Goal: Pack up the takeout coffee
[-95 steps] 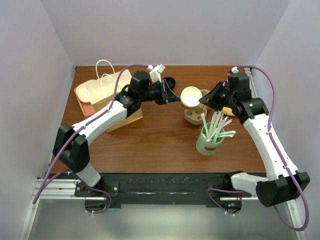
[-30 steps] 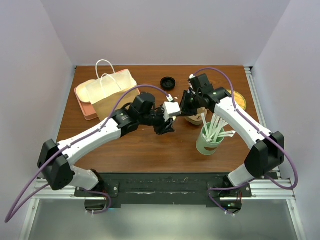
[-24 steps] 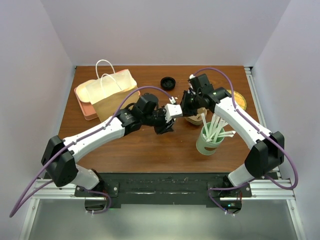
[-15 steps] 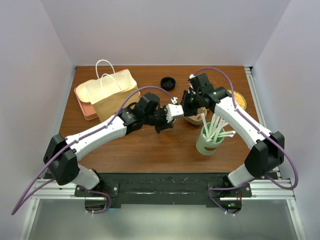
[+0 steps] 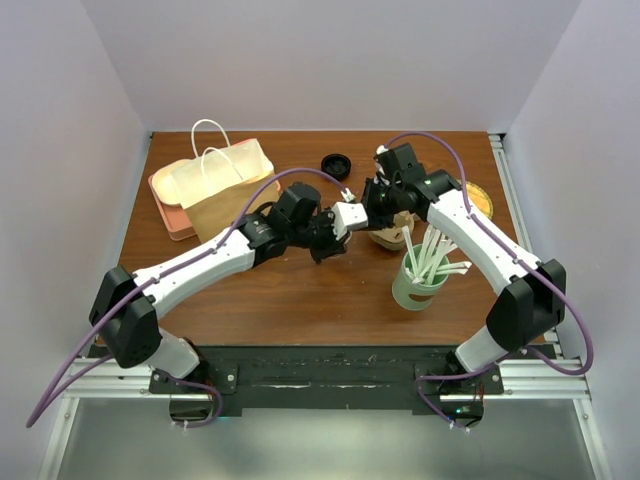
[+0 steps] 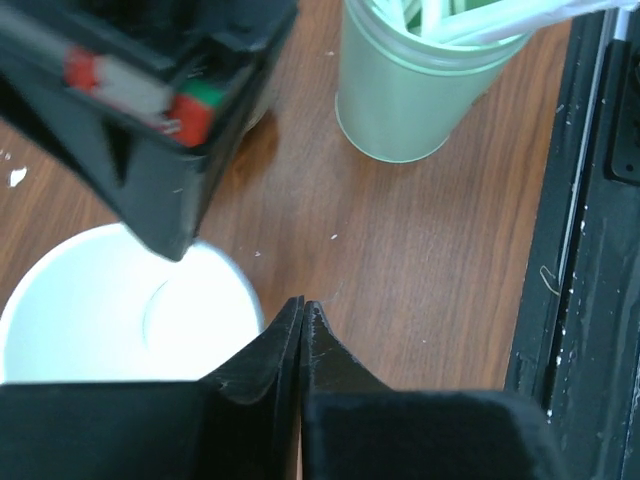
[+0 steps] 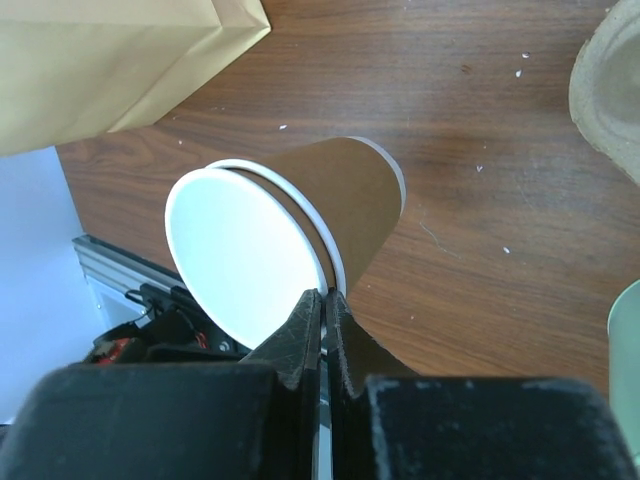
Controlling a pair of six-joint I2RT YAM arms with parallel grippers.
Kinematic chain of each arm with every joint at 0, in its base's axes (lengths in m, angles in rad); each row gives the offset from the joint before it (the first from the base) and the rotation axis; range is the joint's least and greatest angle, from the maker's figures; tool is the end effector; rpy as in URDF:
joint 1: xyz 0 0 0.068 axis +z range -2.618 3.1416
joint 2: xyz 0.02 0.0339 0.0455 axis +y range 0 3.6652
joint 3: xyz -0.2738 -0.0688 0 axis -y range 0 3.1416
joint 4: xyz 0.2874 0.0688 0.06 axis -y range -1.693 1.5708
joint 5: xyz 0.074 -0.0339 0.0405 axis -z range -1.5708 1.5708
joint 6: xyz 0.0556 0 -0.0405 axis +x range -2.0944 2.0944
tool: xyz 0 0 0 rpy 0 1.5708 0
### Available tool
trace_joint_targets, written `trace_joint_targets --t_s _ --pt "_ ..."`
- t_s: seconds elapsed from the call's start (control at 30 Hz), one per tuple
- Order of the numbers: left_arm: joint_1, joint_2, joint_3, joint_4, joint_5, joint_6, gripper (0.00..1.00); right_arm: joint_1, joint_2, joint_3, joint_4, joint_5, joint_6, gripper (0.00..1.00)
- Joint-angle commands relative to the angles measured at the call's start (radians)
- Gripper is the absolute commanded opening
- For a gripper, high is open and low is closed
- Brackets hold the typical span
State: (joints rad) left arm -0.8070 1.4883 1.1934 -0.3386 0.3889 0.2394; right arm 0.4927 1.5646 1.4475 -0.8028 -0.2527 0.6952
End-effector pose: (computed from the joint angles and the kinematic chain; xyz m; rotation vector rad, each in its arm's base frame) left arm 0.2552 -0.2970 0.2860 1.3117 1.8273 -0.7405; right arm 0.3355 0.1959 0.3116 0.1539 2.6310 0.7744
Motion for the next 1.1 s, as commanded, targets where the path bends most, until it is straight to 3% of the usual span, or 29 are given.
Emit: trace_joint_targets --t_s 0.0,0.1,0.47,0.83,1.07 --pt "0.022 -0.040 0.032 0.007 -0.045 0.003 0.28 0.004 0.002 0.039 -0.013 0.001 -0.022 0.00" --pt "0.022 -0.040 0.076 -0.023 -0.082 0.027 0.36 0.006 0.008 0.043 -0.030 0.018 -0.029 0.00" --pt "0.022 0.012 0.120 -0.069 -0.119 0.081 0.38 0.006 0.022 0.067 -0.049 0.001 -0.049 0.00" --pt "0.023 0.029 0.094 -0.065 -0.007 0.093 0.38 0.006 0.018 0.063 -0.041 -0.003 -0.037 0.00" --pt "0.023 0.049 0.098 -0.073 0.022 0.090 0.29 0.006 0.008 0.060 -0.042 -0.003 -0.034 0.00"
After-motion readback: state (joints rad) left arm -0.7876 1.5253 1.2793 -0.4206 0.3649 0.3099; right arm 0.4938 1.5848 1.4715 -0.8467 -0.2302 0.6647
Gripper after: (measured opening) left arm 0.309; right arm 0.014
